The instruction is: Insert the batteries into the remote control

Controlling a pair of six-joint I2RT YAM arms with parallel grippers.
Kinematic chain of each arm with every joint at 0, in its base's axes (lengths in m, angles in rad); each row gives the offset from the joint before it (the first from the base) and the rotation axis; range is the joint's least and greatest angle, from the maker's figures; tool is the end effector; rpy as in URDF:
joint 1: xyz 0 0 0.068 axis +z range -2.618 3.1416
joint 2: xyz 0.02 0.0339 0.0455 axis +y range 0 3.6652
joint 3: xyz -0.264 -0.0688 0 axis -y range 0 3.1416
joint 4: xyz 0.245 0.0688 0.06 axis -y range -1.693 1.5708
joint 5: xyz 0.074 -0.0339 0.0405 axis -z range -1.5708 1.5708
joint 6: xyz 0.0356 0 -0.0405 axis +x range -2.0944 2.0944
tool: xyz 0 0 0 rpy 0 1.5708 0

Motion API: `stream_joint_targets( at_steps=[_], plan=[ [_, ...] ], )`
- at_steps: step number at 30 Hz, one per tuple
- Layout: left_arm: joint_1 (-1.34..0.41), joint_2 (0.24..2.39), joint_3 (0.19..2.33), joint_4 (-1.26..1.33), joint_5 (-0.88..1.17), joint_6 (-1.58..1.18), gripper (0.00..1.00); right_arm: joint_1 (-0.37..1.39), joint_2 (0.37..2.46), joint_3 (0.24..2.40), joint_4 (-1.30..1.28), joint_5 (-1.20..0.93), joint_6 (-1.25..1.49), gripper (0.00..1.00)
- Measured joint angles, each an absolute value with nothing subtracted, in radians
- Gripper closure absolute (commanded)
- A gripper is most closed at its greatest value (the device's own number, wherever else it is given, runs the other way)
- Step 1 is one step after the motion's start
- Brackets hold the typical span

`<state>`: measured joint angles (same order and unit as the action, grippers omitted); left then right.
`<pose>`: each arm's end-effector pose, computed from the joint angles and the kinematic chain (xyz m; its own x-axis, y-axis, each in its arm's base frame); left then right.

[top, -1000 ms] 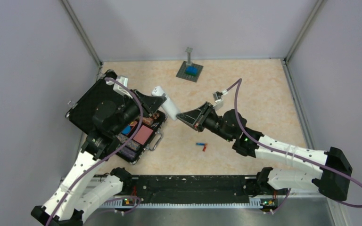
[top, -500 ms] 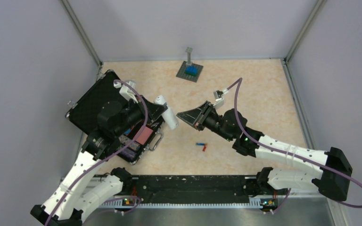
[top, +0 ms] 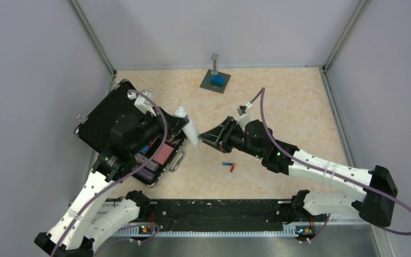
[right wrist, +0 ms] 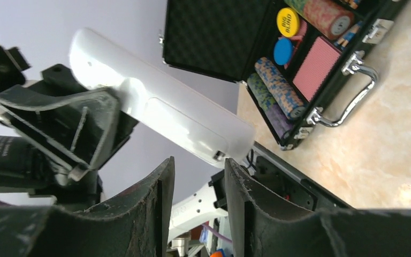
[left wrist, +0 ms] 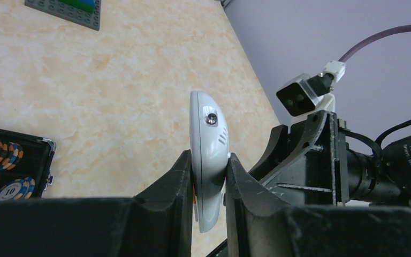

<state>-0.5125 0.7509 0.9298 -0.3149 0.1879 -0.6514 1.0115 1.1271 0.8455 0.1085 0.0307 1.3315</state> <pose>0.1409 -0.0869 0.3815 -0.4838 -0.4112 -0.7725 0.4397 0.6490 -0.6208 0.1424 0.2254 0.3226 -0.8292 0.5055 -0.2386 -0.1082 0.2736 0.9557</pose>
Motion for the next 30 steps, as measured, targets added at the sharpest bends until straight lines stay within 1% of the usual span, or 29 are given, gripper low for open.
stream_joint_targets(
  at_steps=[5, 11, 12, 30],
  plan=[
    [-0.513, 0.751, 0.931, -0.315, 0.185, -0.652, 1.0, 1.011, 1.147, 0.846, 0.072, 0.018, 1.346, 0.59],
    [-0.513, 0.751, 0.931, -0.315, 0.186, -0.652, 1.0, 1.011, 1.161, 0.846, 0.089, 0.013, 1.357, 0.72],
    [-0.513, 0.751, 0.931, -0.315, 0.186, -0.652, 1.0, 1.011, 1.163, 0.846, 0.091, 0.013, 1.358, 0.73],
    [-0.511, 0.751, 0.931, -0.298, 0.178, -0.656, 1.0, 1.011, 1.174, 0.843, 0.141, 0.007, 1.385, 0.74]
  ],
)
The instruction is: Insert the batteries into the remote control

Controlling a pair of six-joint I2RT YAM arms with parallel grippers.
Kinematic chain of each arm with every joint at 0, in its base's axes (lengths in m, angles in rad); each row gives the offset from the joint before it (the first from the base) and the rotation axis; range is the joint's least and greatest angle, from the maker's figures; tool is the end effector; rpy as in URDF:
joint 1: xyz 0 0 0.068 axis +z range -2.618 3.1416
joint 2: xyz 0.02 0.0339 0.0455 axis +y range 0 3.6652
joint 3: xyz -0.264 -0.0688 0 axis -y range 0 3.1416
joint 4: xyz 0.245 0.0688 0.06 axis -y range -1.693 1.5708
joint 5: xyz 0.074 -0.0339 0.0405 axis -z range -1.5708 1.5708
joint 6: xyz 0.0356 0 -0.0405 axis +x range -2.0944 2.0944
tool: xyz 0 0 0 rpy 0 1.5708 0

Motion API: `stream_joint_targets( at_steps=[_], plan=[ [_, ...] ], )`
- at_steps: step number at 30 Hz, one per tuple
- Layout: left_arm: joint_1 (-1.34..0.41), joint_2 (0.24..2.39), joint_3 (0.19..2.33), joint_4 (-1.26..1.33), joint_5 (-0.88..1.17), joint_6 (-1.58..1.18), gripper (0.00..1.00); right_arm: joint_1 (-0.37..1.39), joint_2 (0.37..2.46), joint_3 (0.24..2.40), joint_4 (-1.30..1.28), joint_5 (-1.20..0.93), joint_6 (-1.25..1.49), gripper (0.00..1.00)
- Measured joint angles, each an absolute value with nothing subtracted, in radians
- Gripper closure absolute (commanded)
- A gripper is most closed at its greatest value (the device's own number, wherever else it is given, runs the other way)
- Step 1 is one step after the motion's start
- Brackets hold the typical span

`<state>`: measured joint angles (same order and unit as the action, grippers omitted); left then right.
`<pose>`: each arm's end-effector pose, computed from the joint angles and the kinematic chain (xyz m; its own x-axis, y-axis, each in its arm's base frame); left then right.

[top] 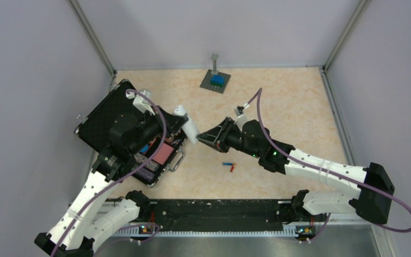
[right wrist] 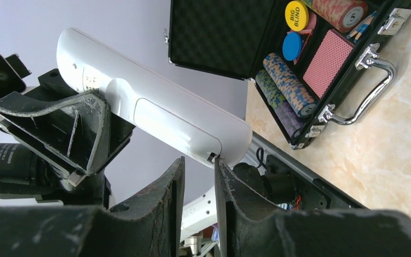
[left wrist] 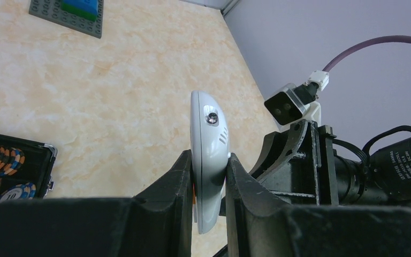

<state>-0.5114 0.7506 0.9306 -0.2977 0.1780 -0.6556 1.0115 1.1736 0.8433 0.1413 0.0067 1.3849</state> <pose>0.1413 -0.0865 0.3837 -0.4683 -0.4252 -0.7745 0.4409 0.6472 -0.6219 0.1470 0.2344 0.3137 -0.8480 0.4975 -0.1828 -0.0580 0.2556 0.9650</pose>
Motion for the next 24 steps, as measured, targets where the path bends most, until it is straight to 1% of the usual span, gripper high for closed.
stream_joint_targets(
  at_steps=[14, 24],
  plan=[
    [-0.505, 0.746, 0.931, -0.296, 0.162, -0.694, 1.0, 1.011, 1.174, 0.77, 0.303, 0.014, 1.406, 0.74],
    [-0.501, 0.748, 0.931, -0.281, 0.159, -0.715, 1.0, 1.011, 1.171, 0.746, 0.39, 0.017, 1.338, 0.74]
  ],
)
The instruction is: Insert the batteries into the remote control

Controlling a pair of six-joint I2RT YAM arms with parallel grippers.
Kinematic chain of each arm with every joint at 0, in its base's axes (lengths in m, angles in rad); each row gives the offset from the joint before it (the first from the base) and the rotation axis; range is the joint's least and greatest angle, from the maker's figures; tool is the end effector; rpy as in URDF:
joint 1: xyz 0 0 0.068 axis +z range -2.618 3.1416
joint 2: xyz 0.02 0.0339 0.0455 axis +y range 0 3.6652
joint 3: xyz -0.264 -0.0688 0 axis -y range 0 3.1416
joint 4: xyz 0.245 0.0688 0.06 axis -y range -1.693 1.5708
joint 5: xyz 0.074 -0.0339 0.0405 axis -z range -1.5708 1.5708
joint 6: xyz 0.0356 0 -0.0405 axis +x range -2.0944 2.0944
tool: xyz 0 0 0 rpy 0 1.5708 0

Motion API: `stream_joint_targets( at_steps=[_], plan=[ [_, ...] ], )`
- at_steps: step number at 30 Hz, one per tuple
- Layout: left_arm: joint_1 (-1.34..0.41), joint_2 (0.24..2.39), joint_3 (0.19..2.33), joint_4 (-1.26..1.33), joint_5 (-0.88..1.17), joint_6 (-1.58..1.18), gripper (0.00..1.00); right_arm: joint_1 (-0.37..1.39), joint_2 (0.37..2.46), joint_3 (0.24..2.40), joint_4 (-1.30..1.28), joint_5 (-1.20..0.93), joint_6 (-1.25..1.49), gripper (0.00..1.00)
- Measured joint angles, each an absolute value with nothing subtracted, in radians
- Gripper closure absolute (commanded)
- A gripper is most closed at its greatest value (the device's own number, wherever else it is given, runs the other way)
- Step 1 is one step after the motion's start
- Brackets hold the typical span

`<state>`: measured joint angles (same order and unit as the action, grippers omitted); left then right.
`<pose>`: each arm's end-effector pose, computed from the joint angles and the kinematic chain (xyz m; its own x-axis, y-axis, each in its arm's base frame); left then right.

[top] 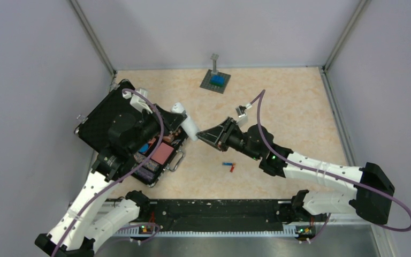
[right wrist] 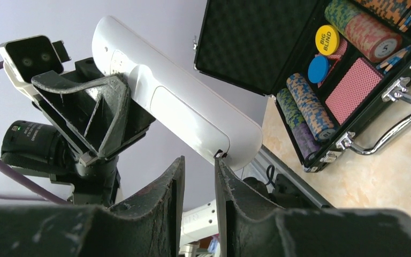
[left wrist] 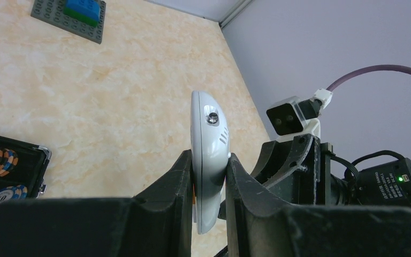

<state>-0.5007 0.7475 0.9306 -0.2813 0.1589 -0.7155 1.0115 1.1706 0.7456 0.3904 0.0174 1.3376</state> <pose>0.1420 -0.0841 0.3859 -0.4665 -0.4831 -0.7410 0.4056 0.6276 -0.6645 0.1462 0.2324 0.3065 -0.8198 0.5237 -0.2315 -0.1759 0.1545 0.9722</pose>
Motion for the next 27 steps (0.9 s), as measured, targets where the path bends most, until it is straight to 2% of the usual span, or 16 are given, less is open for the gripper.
stream_joint_targets(
  at_steps=[17, 23, 27],
  plan=[
    [-0.513, 0.796, 0.965, -0.383, 0.181, -0.705, 1.0, 1.011, 1.166, 0.746, 0.466, 0.022, 1.282, 0.73],
    [-0.513, 0.796, 0.979, -0.394, 0.166, -0.691, 1.0, 1.011, 1.152, 0.748, 0.359, 0.026, 1.32, 0.57],
    [-0.513, 0.796, 0.979, -0.394, 0.166, -0.684, 1.0, 1.011, 1.145, 0.748, 0.276, 0.025, 1.356, 0.56]
  ],
)
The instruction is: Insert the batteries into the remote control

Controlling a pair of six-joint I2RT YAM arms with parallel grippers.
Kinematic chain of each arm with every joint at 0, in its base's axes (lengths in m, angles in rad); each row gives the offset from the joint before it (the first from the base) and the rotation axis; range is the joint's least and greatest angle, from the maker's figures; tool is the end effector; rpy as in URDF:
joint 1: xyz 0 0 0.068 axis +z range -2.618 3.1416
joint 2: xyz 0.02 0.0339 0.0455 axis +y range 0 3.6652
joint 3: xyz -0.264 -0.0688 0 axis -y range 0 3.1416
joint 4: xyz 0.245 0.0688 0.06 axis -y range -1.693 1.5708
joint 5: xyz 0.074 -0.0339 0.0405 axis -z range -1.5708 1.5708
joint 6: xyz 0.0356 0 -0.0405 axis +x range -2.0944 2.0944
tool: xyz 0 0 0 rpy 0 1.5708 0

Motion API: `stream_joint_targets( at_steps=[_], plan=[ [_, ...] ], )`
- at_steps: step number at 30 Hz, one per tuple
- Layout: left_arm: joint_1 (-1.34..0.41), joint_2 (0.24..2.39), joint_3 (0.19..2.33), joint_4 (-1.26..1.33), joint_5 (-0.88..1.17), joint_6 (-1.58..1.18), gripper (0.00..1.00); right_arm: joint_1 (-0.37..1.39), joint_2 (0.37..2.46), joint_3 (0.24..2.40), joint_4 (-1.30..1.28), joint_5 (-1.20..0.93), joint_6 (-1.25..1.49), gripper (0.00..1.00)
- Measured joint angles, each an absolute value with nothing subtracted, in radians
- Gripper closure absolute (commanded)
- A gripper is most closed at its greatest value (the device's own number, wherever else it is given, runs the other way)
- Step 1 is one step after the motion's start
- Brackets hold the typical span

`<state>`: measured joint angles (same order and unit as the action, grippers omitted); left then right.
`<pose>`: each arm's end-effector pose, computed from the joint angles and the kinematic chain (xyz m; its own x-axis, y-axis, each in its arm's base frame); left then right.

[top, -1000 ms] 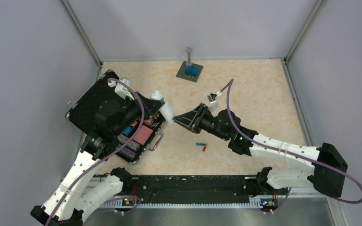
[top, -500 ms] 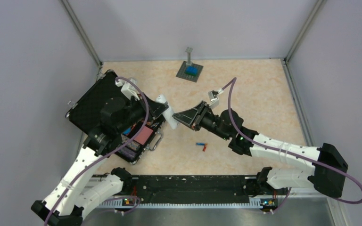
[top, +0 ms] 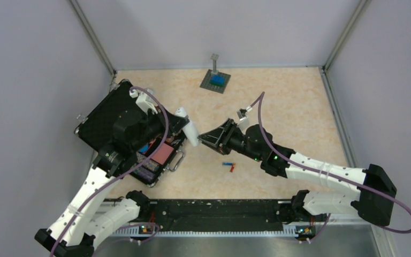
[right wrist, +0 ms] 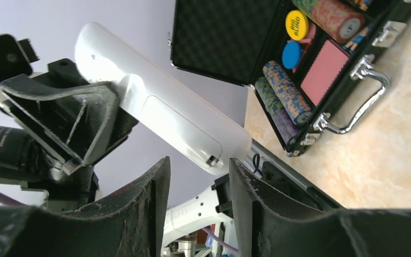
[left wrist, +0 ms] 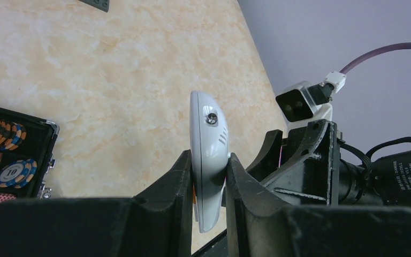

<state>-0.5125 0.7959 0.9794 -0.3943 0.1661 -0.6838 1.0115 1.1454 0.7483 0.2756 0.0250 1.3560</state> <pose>0.1470 -0.0894 0.3830 -0.5359 -0.4134 -0.7362 0.3689 0.6696 -0.6446 0.1435 0.2275 0.3013 -0.8287 0.5169 -0.2145 -0.1150 0.2179 0.9692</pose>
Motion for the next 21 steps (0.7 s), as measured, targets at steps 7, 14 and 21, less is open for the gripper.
stream_joint_targets(
  at_steps=[7, 14, 21],
  plan=[
    [-0.513, 0.794, 0.979, -0.394, 0.167, -0.682, 1.0, 1.011, 1.146, 0.748, 0.238, 0.021, 1.38, 0.71],
    [-0.513, 0.792, 0.979, -0.394, 0.167, -0.682, 1.0, 1.011, 1.155, 0.749, 0.248, 0.013, 1.392, 0.74],
    [-0.513, 0.782, 0.979, -0.393, 0.166, -0.681, 1.0, 1.011, 1.158, 0.749, 0.268, 0.01, 1.399, 0.83]
  ],
)
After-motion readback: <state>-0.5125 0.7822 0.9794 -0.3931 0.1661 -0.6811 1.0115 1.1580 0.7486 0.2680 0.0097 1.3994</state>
